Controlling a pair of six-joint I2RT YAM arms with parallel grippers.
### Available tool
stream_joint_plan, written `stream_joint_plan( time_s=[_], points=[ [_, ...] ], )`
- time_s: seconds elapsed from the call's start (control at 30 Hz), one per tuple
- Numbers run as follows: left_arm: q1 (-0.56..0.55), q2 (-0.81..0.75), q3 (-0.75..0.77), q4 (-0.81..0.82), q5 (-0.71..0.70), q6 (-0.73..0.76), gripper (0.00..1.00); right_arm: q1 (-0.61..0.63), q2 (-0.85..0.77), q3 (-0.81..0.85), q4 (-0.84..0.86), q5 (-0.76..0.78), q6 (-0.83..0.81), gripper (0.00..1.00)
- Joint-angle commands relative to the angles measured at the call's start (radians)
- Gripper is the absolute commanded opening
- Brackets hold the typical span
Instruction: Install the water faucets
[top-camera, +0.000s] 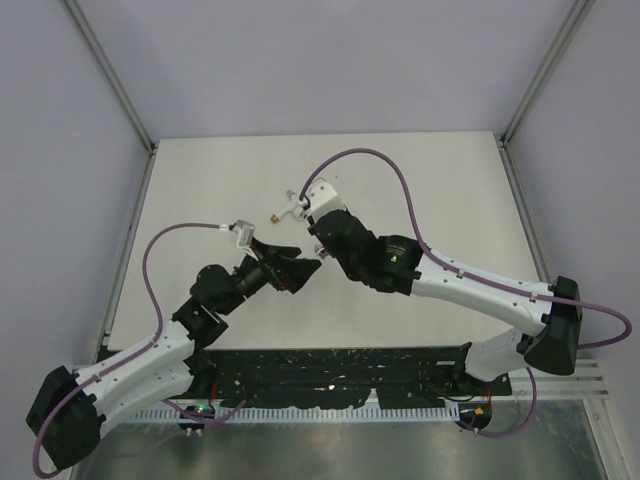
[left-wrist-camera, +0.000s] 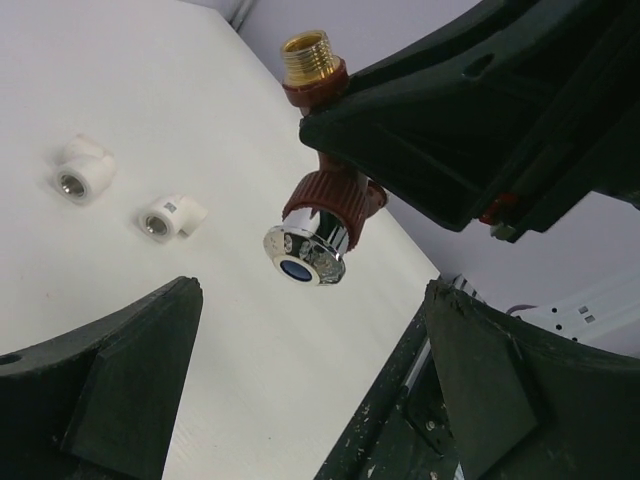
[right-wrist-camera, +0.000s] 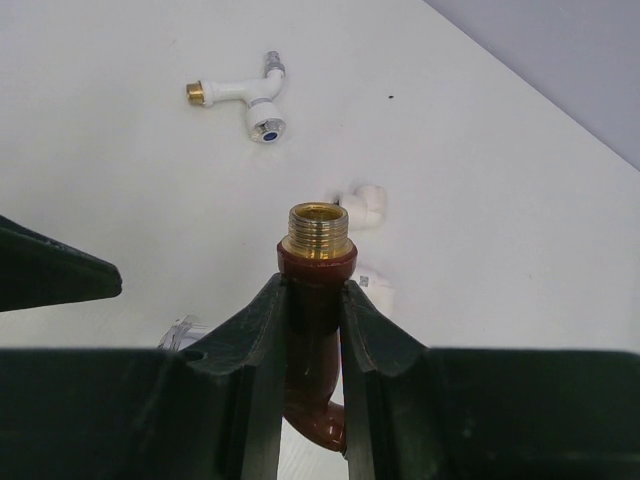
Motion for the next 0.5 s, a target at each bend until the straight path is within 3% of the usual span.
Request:
stream_joint_plan(
  time_s=[0.0, 0.3, 0.47],
  points=[
    [-0.030, 0.086, 0.053, 0.171, -0.074, 0.014, 0.95, 0.018, -0.035, 0.050, 0.021, 0.033, -0.003, 0.05],
    [-0.079, 0.229, 0.105, 0.282, -0.068, 0.005, 0.81, 0.018, -0.044, 0.058, 0.032, -0.050, 0.066, 0.05],
    [-0.094, 0.273, 0.117, 0.305, -0.060, -0.006, 0.61, 0.019, -0.056, 0.055, 0.042, -0.094, 0.089, 0.05]
  ],
)
